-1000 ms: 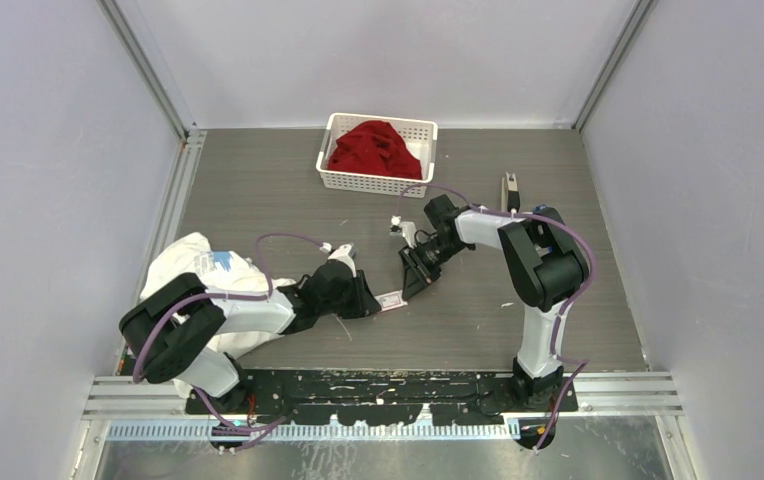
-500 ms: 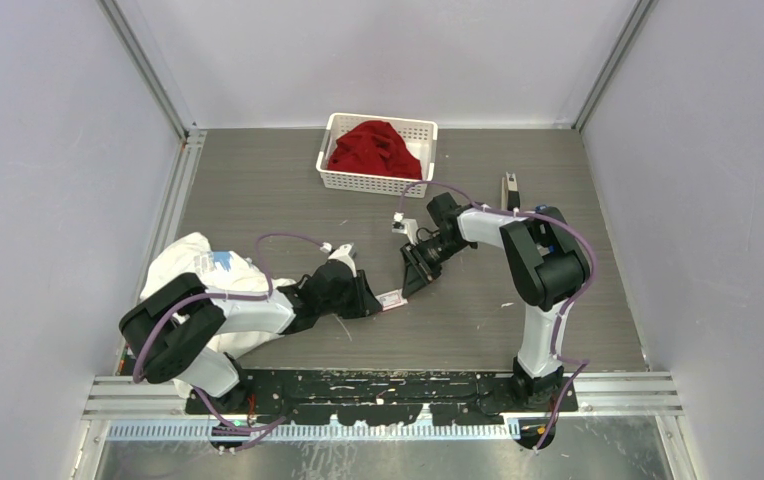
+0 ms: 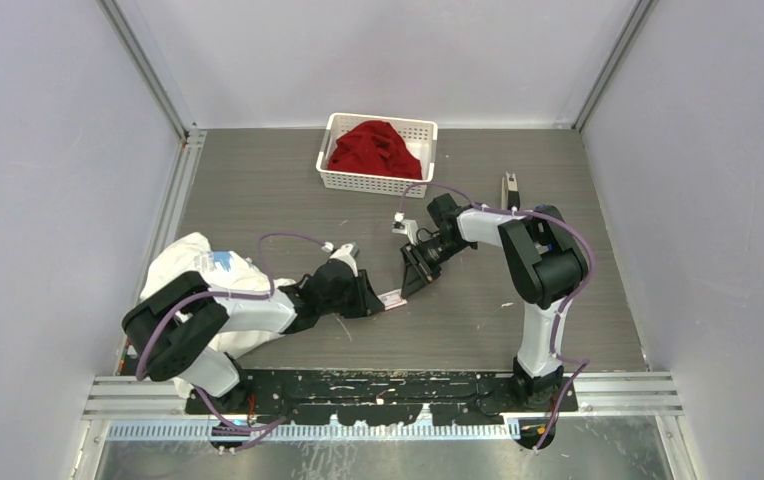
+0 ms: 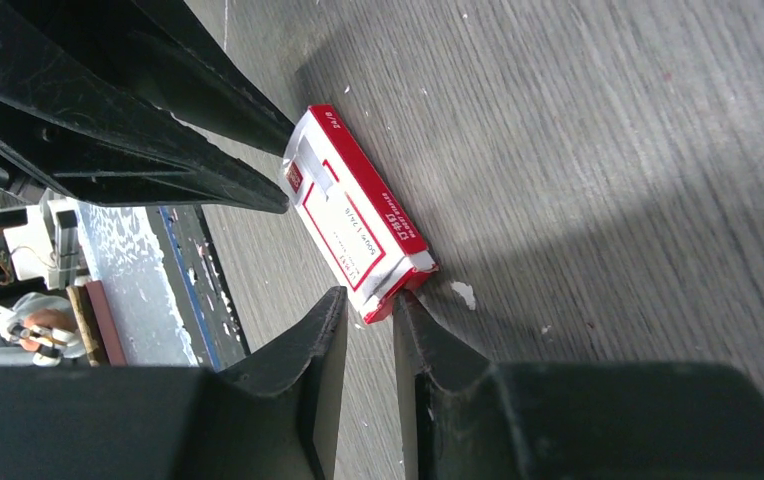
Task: Unload the staples from the stapler
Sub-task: Close the staple box at the center of the board.
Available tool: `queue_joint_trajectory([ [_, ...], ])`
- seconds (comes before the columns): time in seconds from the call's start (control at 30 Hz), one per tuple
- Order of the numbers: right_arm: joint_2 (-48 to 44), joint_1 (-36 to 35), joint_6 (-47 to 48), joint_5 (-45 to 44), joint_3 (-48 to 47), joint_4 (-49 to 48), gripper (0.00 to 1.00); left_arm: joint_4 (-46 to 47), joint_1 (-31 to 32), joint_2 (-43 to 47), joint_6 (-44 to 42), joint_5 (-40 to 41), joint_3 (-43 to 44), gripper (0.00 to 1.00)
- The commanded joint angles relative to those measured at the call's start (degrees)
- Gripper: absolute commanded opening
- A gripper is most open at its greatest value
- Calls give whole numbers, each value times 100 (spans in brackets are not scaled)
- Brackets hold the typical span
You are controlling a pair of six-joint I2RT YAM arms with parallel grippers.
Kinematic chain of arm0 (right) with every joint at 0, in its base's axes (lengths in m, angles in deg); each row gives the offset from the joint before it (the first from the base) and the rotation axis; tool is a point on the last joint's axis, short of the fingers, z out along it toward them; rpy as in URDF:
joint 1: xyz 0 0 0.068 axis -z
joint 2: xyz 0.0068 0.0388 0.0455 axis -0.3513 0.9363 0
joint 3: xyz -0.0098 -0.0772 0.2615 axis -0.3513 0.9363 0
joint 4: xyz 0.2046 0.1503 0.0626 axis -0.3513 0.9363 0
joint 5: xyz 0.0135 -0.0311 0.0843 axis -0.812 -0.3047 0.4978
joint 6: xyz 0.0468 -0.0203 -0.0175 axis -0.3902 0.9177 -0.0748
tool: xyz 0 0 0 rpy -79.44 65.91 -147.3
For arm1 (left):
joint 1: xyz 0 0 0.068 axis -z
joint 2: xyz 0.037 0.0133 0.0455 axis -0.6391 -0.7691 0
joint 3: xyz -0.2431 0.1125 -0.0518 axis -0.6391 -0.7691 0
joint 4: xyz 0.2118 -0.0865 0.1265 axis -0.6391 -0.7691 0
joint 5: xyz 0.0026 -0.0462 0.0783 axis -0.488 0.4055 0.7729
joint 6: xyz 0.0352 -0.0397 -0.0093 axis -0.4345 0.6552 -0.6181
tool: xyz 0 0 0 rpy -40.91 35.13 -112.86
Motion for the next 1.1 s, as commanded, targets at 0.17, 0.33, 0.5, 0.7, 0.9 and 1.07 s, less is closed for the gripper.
queue_joint_trajectory([
  [0.17,134,-19,-132,531,-90,-164,29,-360,3,-413,-83,-115,42,28],
  [0.33,172,-14,-113,497,-132,-114,29,-358,5,-412,-81,-113,40,29],
  [0.5,-113,173,106,127,-178,2,29,-403,-1,-110,-224,-65,-79,35],
  [0.7,-522,488,391,16,-203,156,29,-763,-13,679,-464,131,-242,47],
  [0.9,-1261,859,952,-174,-277,359,30,-1055,-10,1869,-923,188,-422,49],
  [1.07,-2419,1560,1192,-518,-105,46,36,-1115,-32,3306,-1350,322,-609,66],
])
